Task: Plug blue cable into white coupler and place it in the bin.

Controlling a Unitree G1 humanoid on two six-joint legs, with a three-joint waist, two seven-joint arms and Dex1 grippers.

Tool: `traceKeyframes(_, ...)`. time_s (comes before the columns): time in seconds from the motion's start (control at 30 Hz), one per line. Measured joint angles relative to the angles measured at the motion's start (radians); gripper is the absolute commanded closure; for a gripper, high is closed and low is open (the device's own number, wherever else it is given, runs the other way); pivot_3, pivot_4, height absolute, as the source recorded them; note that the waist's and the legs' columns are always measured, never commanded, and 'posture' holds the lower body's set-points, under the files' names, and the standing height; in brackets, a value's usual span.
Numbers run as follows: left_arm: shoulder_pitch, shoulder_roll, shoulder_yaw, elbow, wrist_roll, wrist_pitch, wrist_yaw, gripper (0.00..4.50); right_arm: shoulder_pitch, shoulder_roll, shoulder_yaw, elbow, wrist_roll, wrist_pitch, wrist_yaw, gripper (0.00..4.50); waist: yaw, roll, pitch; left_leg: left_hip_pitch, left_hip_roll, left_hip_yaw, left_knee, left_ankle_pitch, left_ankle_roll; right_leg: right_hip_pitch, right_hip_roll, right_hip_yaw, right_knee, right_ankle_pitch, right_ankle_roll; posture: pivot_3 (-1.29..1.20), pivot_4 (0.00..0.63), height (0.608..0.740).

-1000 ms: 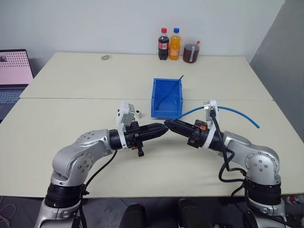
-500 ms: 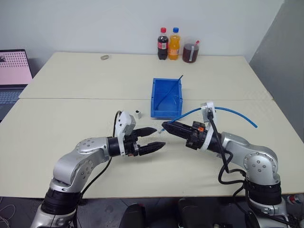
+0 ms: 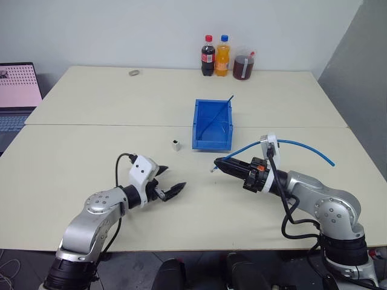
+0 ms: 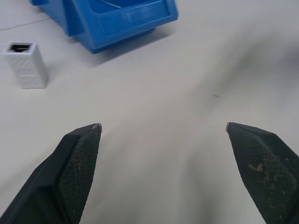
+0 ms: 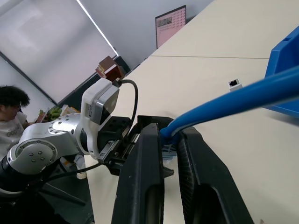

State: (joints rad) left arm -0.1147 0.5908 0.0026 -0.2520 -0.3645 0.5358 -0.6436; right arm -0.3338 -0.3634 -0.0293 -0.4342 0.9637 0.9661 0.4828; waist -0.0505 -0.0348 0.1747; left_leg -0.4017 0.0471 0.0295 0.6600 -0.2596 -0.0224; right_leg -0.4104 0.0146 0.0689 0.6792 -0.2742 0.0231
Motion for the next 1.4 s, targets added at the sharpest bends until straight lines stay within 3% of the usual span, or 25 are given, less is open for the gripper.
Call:
traceKeyframes(0.33, -0.299, 0.017, -0.074, 0.390, 0.145, -0.064, -0.050, 0.00, 0.002, -0.015, 0.018, -0.006, -0.020, -0.022, 0.000, 4.38, 0.011, -0.001, 0.000, -0.001, -0.001, 0.001, 0.000, 0.000, 0.000, -0.001, 0.001, -0.002, 0.000, 0.000, 0.000, 0.00, 0.150, 0.740)
traceKeyframes(0.47, -0.430, -0.018, -0.104, 0.599, 0.188, -0.159, -0.093, 0.00, 0.004, -0.014, 0.019, -0.012, -0.023, -0.028, -0.004, 4.38, 0.018, -0.001, 0.000, -0.002, -0.001, 0.000, 0.001, 0.000, 0.000, -0.001, 0.001, -0.003, 0.000, 0.000, 0.000, 0.00, 0.150, 0.740)
traceKeyframes(1.07, -0.701, -0.193, -0.108, 1.053, 0.291, -0.363, -0.086, 0.00, 0.009, -0.013, 0.029, -0.035, -0.026, -0.037, -0.011, 4.39, 0.025, -0.002, 0.000, -0.003, -0.002, -0.001, 0.002, 0.000, 0.000, 0.000, 0.000, -0.006, 0.000, 0.001, 0.001, 0.00, 0.150, 0.740)
traceKeyframes(1.23, -0.735, -0.218, -0.100, 1.119, 0.297, -0.394, -0.084, 0.86, 0.011, -0.013, 0.032, -0.035, -0.039, -0.039, -0.011, 4.39, 0.023, -0.002, 0.000, -0.003, -0.002, -0.001, 0.002, 0.000, 0.000, 0.000, 0.001, -0.006, 0.000, 0.001, 0.001, 0.00, 0.150, 0.740)
traceKeyframes(1.4, -0.755, -0.225, -0.093, 1.162, 0.300, -0.414, -0.078, 2.01, 0.018, -0.012, 0.033, -0.035, -0.041, -0.039, -0.011, 4.39, 0.023, -0.002, 0.000, -0.003, -0.002, -0.001, 0.002, 0.000, 0.000, 0.000, 0.001, -0.006, 0.000, 0.001, 0.001, 0.00, 0.150, 0.740)
